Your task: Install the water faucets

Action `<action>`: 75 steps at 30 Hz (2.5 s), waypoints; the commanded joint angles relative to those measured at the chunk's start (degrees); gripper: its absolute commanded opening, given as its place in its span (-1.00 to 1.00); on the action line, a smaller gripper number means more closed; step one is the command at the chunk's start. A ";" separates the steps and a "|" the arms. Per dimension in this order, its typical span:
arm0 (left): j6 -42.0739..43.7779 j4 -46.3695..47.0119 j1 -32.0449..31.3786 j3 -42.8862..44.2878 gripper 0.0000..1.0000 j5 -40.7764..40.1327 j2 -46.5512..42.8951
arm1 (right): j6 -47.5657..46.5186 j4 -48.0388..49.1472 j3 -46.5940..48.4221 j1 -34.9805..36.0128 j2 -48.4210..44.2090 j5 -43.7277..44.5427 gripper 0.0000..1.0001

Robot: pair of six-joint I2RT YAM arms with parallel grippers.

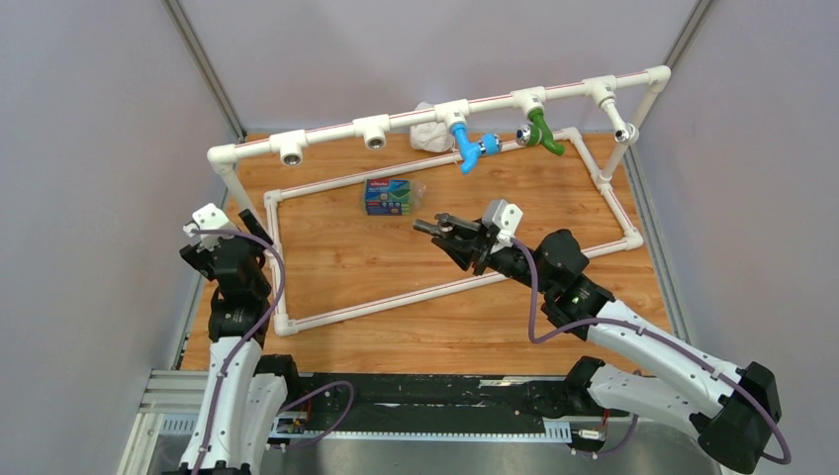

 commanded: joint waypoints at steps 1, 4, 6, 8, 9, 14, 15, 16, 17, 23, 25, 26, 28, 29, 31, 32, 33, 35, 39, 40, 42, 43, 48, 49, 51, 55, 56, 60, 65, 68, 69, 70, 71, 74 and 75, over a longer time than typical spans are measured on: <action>4.61 17.68 1.13 -1.61 1.00 4.09 2.42 | -0.59 4.24 -0.61 -0.05 -2.39 -0.21 -1.00; 6.47 26.66 1.82 -3.90 1.00 7.26 4.36 | -0.76 4.33 -0.88 -0.13 -3.00 -0.21 -1.00; 7.25 32.02 2.26 -4.95 0.99 9.27 6.56 | -0.85 4.33 -0.96 -0.13 -3.27 -0.30 -1.00; 8.75 37.38 2.35 -5.48 0.98 10.59 9.02 | -0.94 4.15 -0.96 -0.13 -3.53 -0.47 -1.00; 9.19 40.71 2.44 -5.74 0.97 10.51 10.51 | -1.03 4.15 -0.96 -0.05 -3.70 -0.56 -1.00; 11.47 51.62 3.50 -6.54 0.90 10.25 15.96 | -1.55 3.63 -1.05 -0.13 -4.50 -0.74 -1.00; 12.61 52.60 3.67 -6.54 0.86 10.34 16.49 | -1.73 3.45 -1.05 -0.13 -4.50 -0.74 -1.00; 13.14 53.92 3.76 -6.62 0.82 10.42 17.45 | -1.90 3.19 -1.05 -0.13 -4.50 -0.74 -1.00; 13.15 54.02 3.76 -6.54 0.67 10.86 17.64 | -1.99 3.01 -0.96 -0.13 -4.50 -0.56 -1.00; 13.50 44.63 3.50 -5.31 -0.36 19.03 11.06 | -3.05 0.73 0.53 -0.13 -4.15 0.49 -1.00; 13.59 38.57 3.06 -3.47 -0.49 18.60 8.16 | -3.57 -0.24 0.88 -0.13 -4.06 1.54 -1.00; 13.67 35.68 2.80 -2.59 -0.50 18.25 6.58 | -3.92 -0.68 0.97 -0.13 -4.15 2.16 -1.00; 13.76 32.68 1.83 -1.80 -0.57 17.46 4.65 | -4.45 -1.20 1.06 -0.13 -4.23 3.30 -1.00; 13.59 30.22 1.13 -1.10 -0.59 17.46 4.20 | -4.72 -1.38 1.15 -0.13 -4.23 3.92 -1.00; 11.48 26.53 -0.01 -0.30 -0.60 17.89 2.88 | -5.16 -1.65 1.32 -0.13 -3.97 4.80 -1.00; 10.26 24.85 -0.37 0.05 -0.63 17.98 2.35 | -5.51 -1.91 1.50 -0.13 -3.80 5.15 -1.00; 9.55 22.05 -0.98 0.66 -0.63 18.07 2.09 | -5.77 -2.43 1.93 -0.13 -3.53 5.41 -1.00; 7.35 17.13 -2.21 1.63 -0.65 18.51 1.03 | -6.56 -3.40 2.64 -0.05 -3.18 5.94 -1.00; 3.05 10.97 -4.83 2.07 -0.65 20.44 -0.81 | -8.58 -3.49 3.17 0.04 -2.65 5.95 -1.00; 2.52 10.25 -5.20 1.99 -0.64 21.40 -1.17 | -9.28 -3.32 3.34 -0.05 -2.30 5.68 -1.00; 1.64 8.41 -6.52 2.07 -0.64 22.98 -1.87 | -10.86 -2.27 3.61 0.13 -1.69 5.51 -1.00; 0.94 7.44 -6.78 2.25 -0.63 23.25 -2.13 | -11.65 -1.48 3.69 0.30 -1.34 5.33 -1.00; 1.28 3.41 -8.63 2.95 -0.61 24.84 -3.36 | -18.67 3.44 3.61 3.20 0.07 6.99 -1.00; 1.72 3.04 -8.63 2.95 -0.61 24.75 -3.80 | -21.13 3.97 3.61 4.25 0.59 8.04 -1.00; 2.51 1.73 -8.98 3.30 -0.61 24.31 -4.24 | -26.49 3.98 4.39 6.62 1.47 11.64 -1.00; 3.65 -0.47 -10.65 3.57 -0.61 23.44 -5.39 | -39.92 5.90 5.54 12.24 3.85 24.02 -1.00; 3.74 -1.17 -10.91 3.74 -0.61 23.35 -5.56 | -44.23 7.13 5.54 14.08 4.55 26.83 -1.00; 3.83 -3.81 -11.79 4.45 -0.61 21.50 -6.61 | -59.44 17.22 5.01 20.16 8.24 39.58 -1.00; 3.74 -4.87 -12.41 3.57 -0.63 19.57 -7.59 | -75.88 30.66 3.79 24.29 13.33 47.86 -1.00; 3.66 -5.39 -12.41 4.09 -0.68 19.04 -7.41 | -85.20 35.70 4.22 25.53 17.20 51.54 -1.00; 3.65 -5.75 -12.50 4.18 -0.69 18.69 -7.24 | -87.31 36.49 4.92 25.79 18.60 53.47 -1.00; 3.65 -5.84 -12.76 4.27 -0.70 18.16 -7.32 | -89.34 37.45 5.71 25.88 20.10 55.15 -1.00; 3.65 -6.27 -12.76 4.36 -0.70 17.90 -7.32 | -90.84 38.16 6.33 25.88 21.16 56.64 -1.00; 3.92 -6.45 -12.94 4.45 -0.72 17.63 -7.15 | -95.23 41.67 7.82 26.06 24.06 59.47 -1.00; 4.18 -6.45 -13.02 4.36 -0.73 17.63 -6.88 | -96.29 42.81 8.09 25.97 24.50 59.56 -1.00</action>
